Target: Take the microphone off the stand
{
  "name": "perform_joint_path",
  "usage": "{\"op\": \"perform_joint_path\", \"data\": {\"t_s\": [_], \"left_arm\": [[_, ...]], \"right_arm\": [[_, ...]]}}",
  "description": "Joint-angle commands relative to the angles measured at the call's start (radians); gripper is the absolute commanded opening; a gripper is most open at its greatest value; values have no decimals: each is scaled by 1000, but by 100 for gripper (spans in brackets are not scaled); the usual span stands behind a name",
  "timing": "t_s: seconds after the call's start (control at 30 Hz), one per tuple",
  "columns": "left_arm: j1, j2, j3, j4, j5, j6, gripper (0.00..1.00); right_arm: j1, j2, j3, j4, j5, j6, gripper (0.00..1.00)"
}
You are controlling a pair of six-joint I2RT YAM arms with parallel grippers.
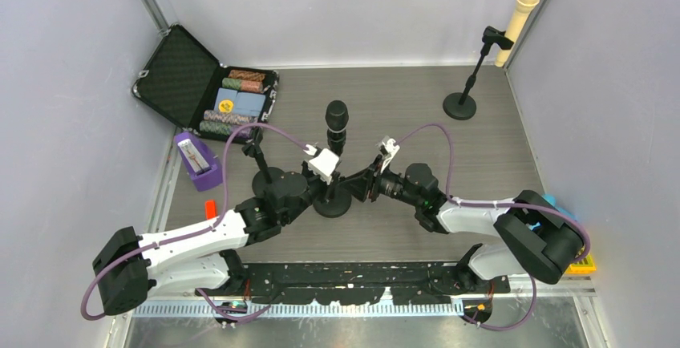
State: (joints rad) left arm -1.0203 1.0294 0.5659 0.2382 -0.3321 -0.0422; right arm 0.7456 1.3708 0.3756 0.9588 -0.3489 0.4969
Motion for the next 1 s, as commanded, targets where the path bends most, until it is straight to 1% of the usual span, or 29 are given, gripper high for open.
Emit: {"op": "perform_joint_path", "data": {"t_s": [0.0,0.13,0.3,0.43,0.57,0.67,0.8,0.83,0.97], "left_arm": [[-9,-18,-12,24,29,15,0],[-10,-16,-13,26,33,15,0],[-10,-17,-13,26,43,15,0],[-9,-22,-22,35,47,16,0],[-10,-23,-40,74,60,12,0],[-9,-33,-55,91,52,7,0],[-9,-56,-69,107,44,10,0],[-8,-59,-70,105,44,11,0],[-8,-71,-84,113,43,8,0]], "right_arm": [[-13,-43,25,-70,-35,-150,42],[-26,-51,44,-83,-46,-218,37],[-39,-46,41,-39,-79,-272,37],[-48,-44,43,-3,-118,-303,40],[-70,-38,95,-64,-208,-323,40],[-87,-33,153,-141,-295,-336,39],[-94,-17,205,-248,-364,-370,36],[-95,-8,211,-260,-376,-371,34],[-95,3,224,-315,-418,-370,33]]}}
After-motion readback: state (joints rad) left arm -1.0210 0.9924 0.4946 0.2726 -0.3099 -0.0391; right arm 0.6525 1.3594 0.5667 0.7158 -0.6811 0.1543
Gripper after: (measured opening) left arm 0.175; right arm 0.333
